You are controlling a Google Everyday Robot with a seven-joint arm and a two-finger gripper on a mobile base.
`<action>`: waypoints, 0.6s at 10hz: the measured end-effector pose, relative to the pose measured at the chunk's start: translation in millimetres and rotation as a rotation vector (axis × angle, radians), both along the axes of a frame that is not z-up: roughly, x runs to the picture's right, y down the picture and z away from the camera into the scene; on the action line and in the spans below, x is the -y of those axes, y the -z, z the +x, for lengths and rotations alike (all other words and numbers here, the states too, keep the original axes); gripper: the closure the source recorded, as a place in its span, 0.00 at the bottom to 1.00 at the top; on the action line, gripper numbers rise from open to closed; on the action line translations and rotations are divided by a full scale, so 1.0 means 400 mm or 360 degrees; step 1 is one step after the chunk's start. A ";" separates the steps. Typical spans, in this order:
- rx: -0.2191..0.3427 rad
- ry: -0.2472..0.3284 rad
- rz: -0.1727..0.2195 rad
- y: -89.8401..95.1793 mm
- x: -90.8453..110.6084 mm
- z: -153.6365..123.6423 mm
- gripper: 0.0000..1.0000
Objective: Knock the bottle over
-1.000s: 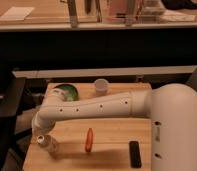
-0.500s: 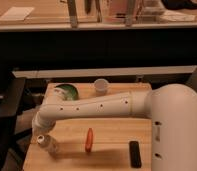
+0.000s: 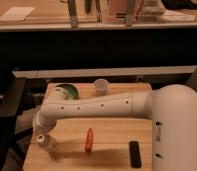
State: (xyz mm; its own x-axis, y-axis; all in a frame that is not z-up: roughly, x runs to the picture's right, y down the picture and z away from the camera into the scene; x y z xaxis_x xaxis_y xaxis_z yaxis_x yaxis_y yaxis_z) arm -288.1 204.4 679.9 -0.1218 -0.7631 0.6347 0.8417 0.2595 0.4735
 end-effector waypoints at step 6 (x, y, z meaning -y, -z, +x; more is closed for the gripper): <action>0.0023 0.0024 -0.0008 0.002 0.001 0.011 1.00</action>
State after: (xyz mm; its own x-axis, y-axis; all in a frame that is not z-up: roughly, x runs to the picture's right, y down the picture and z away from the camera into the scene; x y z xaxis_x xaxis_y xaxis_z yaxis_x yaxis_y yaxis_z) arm -283.9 203.9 679.2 -0.1428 -0.7577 0.6367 0.8386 0.2492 0.4845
